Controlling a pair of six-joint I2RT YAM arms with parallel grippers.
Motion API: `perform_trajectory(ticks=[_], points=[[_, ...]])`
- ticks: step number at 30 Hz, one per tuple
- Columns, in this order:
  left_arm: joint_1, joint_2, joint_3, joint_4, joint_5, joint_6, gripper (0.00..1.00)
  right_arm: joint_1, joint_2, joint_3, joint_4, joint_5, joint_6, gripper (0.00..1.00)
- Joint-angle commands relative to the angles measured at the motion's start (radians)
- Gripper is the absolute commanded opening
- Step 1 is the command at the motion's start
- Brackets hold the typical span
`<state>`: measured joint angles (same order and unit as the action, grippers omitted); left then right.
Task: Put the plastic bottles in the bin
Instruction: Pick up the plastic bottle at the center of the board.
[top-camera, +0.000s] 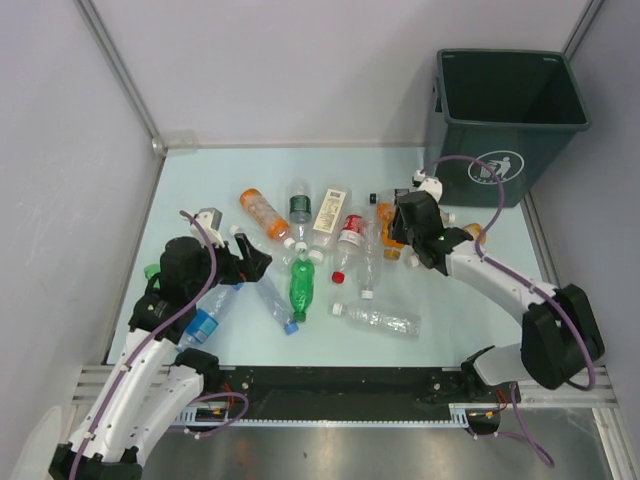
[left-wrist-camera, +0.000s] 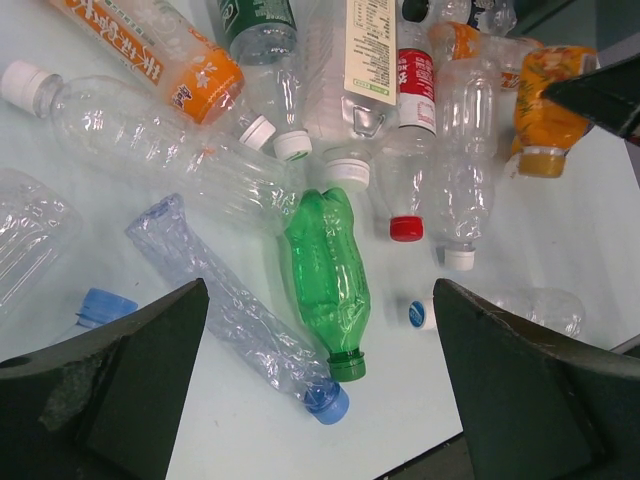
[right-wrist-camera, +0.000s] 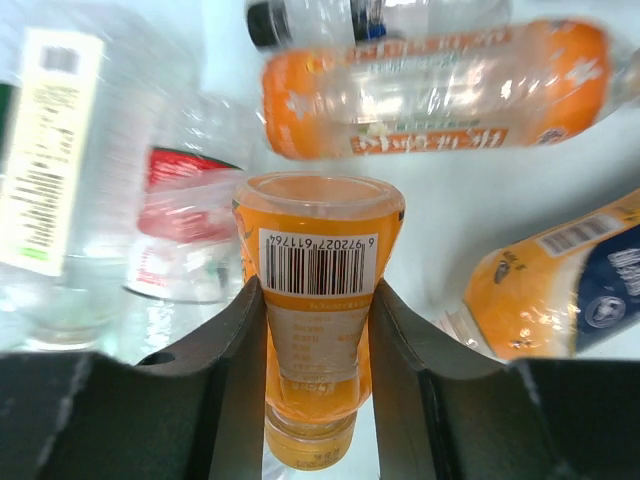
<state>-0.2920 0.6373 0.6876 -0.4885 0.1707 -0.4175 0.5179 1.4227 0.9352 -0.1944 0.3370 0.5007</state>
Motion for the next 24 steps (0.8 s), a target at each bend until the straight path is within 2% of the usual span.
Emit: perform_trajectory(ticks=[1,13,17,24], points=[[0.007,-0.016,0.003,0.019,0.006,0.008,1.0,0.007,-0.123,0.002,-0.031,0.063,-0.008,0.13],[0.008,-0.019,0.003,0.016,0.001,0.008,1.0,-0.01,-0.392,0.028,-0.011,0.019,-0.093,0.14],[0.008,-0.013,0.004,0.014,0.006,0.009,1.0,-0.125,-0.419,0.132,0.019,-0.105,-0.111,0.13],[0.008,-0.013,0.003,0.018,0.009,0.008,1.0,-0.324,-0.409,0.309,0.056,-0.181,-0.137,0.13]])
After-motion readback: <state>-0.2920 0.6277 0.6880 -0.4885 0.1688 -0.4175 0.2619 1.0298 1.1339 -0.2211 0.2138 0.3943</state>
